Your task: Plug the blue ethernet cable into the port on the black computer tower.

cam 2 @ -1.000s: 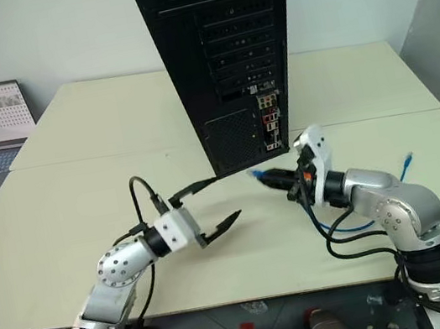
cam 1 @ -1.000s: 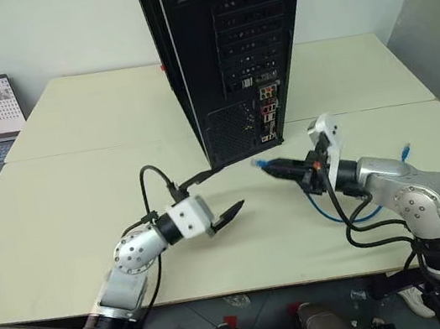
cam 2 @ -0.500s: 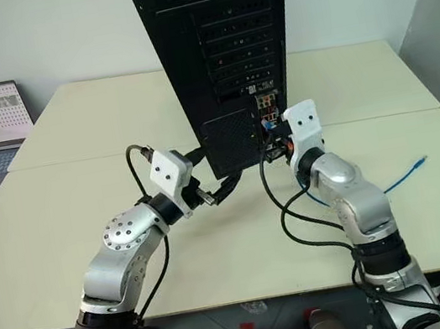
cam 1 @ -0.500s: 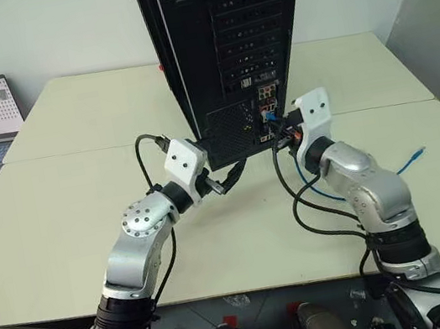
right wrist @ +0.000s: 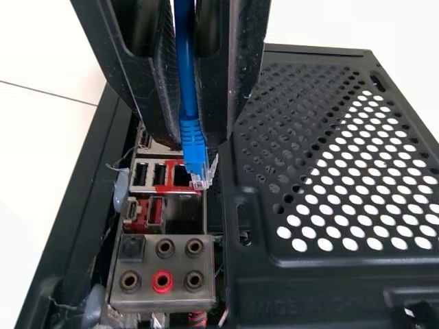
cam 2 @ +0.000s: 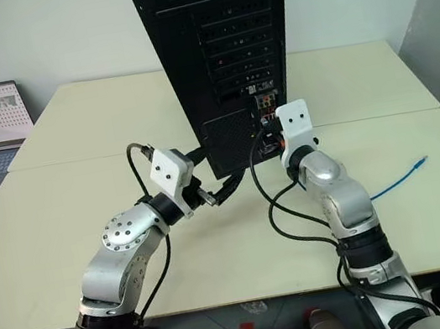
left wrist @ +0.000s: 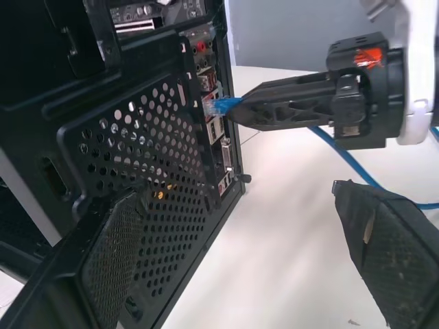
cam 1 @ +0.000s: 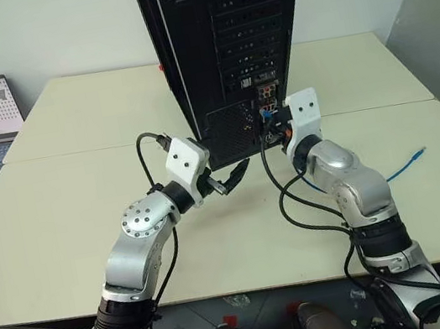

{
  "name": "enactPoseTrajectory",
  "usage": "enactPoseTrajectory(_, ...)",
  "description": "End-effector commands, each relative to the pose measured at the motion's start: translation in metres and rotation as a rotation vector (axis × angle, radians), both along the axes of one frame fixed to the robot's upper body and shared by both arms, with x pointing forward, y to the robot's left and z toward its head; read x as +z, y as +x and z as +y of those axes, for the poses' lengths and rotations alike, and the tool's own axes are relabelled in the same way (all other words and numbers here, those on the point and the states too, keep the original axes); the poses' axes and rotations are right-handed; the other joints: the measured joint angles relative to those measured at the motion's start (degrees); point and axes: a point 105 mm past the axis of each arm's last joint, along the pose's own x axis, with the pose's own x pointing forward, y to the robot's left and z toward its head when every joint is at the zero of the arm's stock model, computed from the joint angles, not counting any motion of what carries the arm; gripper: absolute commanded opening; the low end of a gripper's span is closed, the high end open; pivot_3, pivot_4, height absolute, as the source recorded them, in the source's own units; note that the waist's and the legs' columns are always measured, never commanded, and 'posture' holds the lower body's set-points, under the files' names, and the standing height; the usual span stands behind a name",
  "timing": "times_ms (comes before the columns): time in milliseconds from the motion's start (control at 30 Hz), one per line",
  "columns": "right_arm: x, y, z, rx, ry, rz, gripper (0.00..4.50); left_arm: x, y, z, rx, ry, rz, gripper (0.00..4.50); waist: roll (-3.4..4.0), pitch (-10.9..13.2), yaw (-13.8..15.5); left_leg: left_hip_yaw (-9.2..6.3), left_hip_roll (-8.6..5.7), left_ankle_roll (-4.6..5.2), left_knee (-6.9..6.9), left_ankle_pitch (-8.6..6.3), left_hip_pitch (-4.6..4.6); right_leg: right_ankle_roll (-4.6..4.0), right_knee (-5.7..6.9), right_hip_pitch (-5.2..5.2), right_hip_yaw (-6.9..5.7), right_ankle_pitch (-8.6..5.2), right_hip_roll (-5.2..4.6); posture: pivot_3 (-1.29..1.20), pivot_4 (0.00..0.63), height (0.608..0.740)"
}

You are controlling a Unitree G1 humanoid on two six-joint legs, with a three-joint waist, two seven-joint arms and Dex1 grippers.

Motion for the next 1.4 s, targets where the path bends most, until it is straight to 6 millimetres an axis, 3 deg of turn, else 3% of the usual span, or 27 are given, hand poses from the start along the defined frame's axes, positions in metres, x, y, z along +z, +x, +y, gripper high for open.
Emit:
enactPoseTrajectory(33, 0.020, 0.003, -0.005, -0.037, 0.022, -0.067, 0.01, 0.015, -0.005, -0.001, -0.014, -0.019, -0.053, 4.50, 0.00, 0.00, -0.04, 0.01, 0.01, 0.00, 0.00, 0.00, 0.00, 0.00, 0.00, 0.00, 0.01, 0.00, 0.00, 0.00, 0.150, 0.740)
enactPoseTrajectory(600, 0.027, 0.002, -0.006, -0.042, 0.020, -0.072, 0.01, 0.012, -0.006, -0.001, -0.017, -0.003, -0.057, 4.50, 0.00, 0.00, -0.11, 0.02, 0.02, 0.00, 0.00, 0.00, 0.02, 0.00, 0.02, -0.01, 0.02, 0.00, 0.01, 0.00, 0.150, 0.740)
enactPoseTrajectory(867, 0.026, -0.009, -0.003, 0.001, 0.012, -0.039, 0.01, 0.010, -0.006, 0.001, -0.011, 0.003, -0.055, 4.50, 0.01, 0.01, -0.03, 0.00, 0.01, 0.00, -0.01, 0.00, -0.01, 0.00, 0.00, -0.02, 0.01, 0.00, 0.01, 0.00, 0.150, 0.740)
enactPoseTrajectory(1400, 0.019, -0.005, 0.001, -0.009, 0.015, -0.024, 0.01, 0.008, -0.005, 0.001, -0.008, 0.011, -0.053, 4.50, 0.01, 0.01, -0.04, 0.01, 0.01, 0.00, -0.04, 0.00, -0.01, 0.00, -0.01, -0.02, 0.01, 0.00, 0.01, 0.00, 0.150, 0.740)
